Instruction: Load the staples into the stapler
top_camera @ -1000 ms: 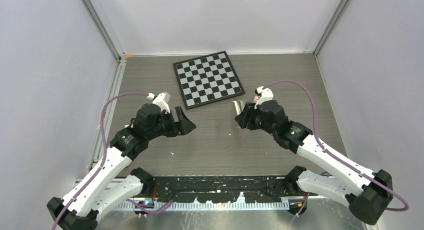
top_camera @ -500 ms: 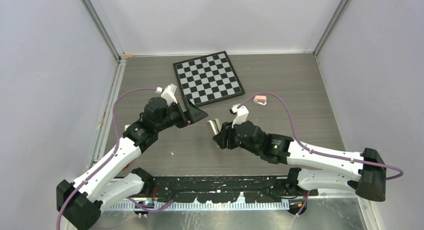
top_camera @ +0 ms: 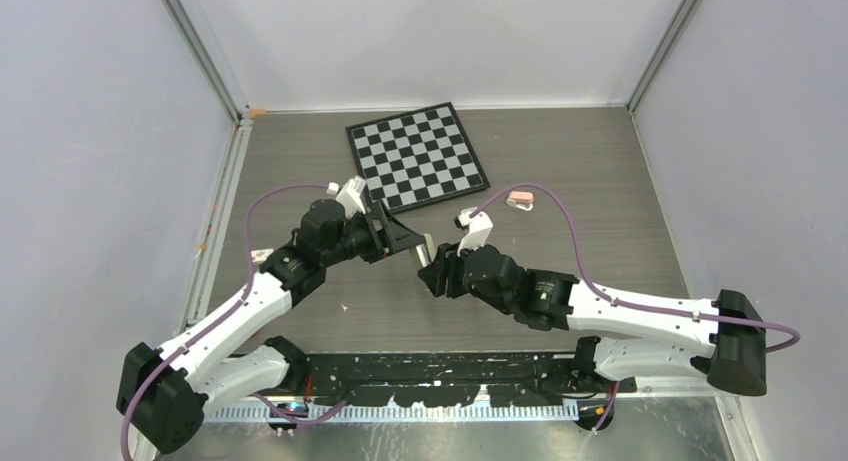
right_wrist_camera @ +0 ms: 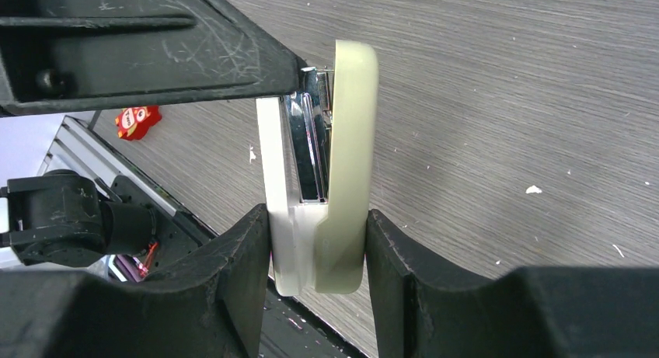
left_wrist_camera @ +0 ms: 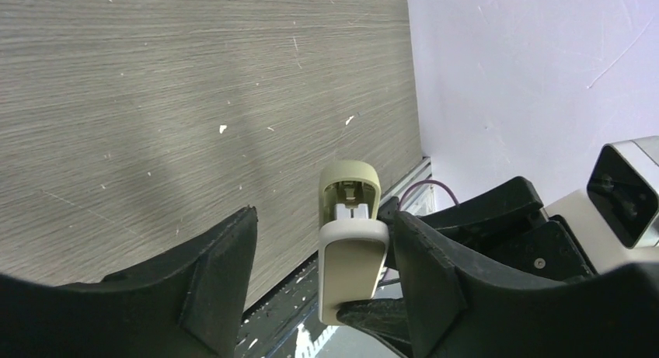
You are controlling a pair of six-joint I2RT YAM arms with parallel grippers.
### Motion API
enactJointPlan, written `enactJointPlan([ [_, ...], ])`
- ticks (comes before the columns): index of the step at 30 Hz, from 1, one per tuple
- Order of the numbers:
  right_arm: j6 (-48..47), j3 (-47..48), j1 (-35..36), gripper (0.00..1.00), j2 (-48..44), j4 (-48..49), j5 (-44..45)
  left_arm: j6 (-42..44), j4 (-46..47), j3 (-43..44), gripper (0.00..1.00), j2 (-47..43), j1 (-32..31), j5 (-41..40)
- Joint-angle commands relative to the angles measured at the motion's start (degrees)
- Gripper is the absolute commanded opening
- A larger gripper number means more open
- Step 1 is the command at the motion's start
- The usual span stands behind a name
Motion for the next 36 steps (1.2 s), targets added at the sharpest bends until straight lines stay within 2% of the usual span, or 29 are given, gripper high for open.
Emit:
enactJointPlan([
  [1, 1.4, 3.0, 0.6, 0.36, 0.7, 4.6, 2.8, -2.4, 5.7, -0.6, 0.64, 1.2, -0.2, 2.6],
  [8, 2.6, 2.8, 0.8, 0.36, 2.4, 5.1, 3.8, -5.8, 10.0, -2.2, 0.49, 2.4, -1.1, 4.5],
  [14, 3.6, 2.2, 1.0, 0.39, 2.8, 5.3, 4.0, -5.0, 10.3, -3.3, 0.2, 1.1, -1.2, 3.4],
  [18, 3.5, 1.2, 1.0, 0.54, 1.3, 4.2, 3.2, -1.9, 9.1, -3.4, 0.0, -0.6, -1.2, 1.4],
  [19, 3.5, 0.7, 1.0, 0.59, 0.6, 4.5, 2.9, -0.8, 8.5, -3.2, 0.0, -1.1, -1.1, 1.0],
  [22, 2.1, 0.0, 0.9, 0.88, -1.9, 3.7, 1.4, 4.2, 6.2, -2.2, 0.0, -3.0, -1.1, -0.5],
  [24, 0.5, 0.2, 0.9, 0.94, -4.0, 1.3, 1.3, 9.0, 4.3, -1.6, 0.0, -4.3, -1.1, -0.3],
  [29, -4.9, 0.4, 0.0, 0.91, -10.9, -3.6, -1.7, 19.1, 2.0, -0.5, 0.0, -7.6, -1.1, 4.7],
  [34, -6.9, 0.0, -5.3, 0.66, -16.1, -5.4, -13.4, 26.3, 0.7, -0.9, 0.0, -12.4, -1.1, 12.1],
  [36, -7.1, -0.2, -8.6, 0.62, -17.5, -5.5, -21.3, 28.2, 0.8, -1.3, 0.0, -14.3, -1.1, 15.3],
])
